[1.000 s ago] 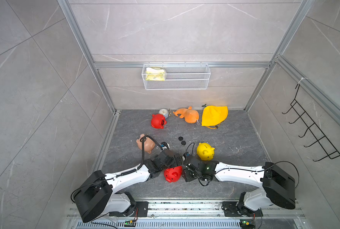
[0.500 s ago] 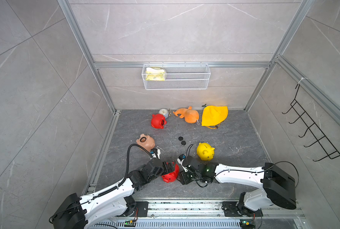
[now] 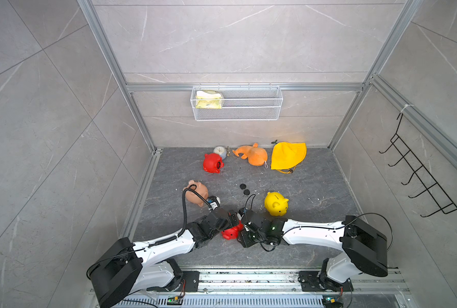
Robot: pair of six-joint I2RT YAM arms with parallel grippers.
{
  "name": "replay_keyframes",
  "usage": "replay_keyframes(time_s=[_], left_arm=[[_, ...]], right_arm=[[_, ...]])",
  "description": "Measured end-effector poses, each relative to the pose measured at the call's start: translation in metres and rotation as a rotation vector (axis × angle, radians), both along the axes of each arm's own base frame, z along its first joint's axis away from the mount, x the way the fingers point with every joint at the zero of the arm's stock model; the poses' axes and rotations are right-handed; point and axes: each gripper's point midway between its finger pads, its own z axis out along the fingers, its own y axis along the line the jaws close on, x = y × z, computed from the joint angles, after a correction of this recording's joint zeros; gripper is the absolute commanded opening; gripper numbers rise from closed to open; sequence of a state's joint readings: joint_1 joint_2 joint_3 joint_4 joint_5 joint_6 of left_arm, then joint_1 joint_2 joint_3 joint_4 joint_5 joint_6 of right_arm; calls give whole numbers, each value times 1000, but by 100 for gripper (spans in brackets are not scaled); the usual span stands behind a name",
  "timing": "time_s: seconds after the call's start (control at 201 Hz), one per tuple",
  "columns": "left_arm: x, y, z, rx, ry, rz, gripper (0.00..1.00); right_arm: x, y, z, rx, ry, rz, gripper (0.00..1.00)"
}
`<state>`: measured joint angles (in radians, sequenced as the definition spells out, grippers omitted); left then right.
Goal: Open piggy banks
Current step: Adjust the piggy bank at the center of the board.
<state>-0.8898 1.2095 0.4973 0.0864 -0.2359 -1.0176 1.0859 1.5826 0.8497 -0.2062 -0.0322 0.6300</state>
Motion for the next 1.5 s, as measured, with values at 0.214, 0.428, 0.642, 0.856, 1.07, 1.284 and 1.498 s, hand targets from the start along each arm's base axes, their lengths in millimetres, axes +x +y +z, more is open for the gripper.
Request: replay_keyframes(time_s=[0.214,0.428,0.642,0.856,1.07,1.284,1.498], left_arm=[[15,7,-2,-27,26,19,100],[12,-1,6,-50,49,-25,100],[11,-12,0,-87,75,-22,98],[23,-26,4,-107,68,-24,87],[38,-24,6,-131,33,10,73],[44,2,-6,-129,32,73,71],[31,28,-37,-47,116,112,76]], right_arm=[[14,9,11,21,-40,-28,48],[21,10,15,33,-58,-39,49],[24,1,19,11,-84,-41,45],[22,-16,24,-4,-97,-41,45],[23,-31,36,-29,-125,-31,45],[31,-49,39,-72,-139,-49,45],[39,-55,30,-124,-135,-67,44]])
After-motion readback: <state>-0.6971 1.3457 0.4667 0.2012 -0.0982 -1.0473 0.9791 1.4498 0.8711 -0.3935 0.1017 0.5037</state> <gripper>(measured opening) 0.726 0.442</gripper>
